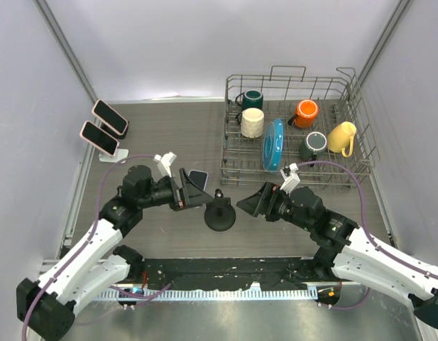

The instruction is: Place the phone on the phone stand

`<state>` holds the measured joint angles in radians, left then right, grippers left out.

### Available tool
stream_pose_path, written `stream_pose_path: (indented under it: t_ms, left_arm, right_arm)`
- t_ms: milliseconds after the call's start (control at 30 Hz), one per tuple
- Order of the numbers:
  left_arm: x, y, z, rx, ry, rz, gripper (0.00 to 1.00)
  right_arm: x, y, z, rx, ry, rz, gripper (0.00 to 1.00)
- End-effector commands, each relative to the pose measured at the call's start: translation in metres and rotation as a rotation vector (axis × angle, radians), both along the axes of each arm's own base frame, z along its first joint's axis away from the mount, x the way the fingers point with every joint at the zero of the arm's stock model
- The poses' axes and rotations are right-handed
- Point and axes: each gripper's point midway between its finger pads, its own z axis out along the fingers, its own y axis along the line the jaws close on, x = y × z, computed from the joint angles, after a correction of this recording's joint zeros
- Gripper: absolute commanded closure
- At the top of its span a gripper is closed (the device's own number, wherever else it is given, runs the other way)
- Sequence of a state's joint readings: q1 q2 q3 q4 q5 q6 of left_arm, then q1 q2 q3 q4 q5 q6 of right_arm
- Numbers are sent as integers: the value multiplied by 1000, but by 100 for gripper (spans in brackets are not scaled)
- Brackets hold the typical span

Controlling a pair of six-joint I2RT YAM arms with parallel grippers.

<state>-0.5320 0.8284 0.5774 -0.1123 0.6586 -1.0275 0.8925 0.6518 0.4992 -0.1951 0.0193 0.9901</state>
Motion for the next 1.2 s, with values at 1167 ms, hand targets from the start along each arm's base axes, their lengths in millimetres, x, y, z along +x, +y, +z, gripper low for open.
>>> stream_pose_path:
  t_ms: [1167]
  left_arm:
    - [134, 63, -179, 1185, 9, -4, 0]
  right_arm:
    - [3, -26, 61, 0, -191, -41, 16]
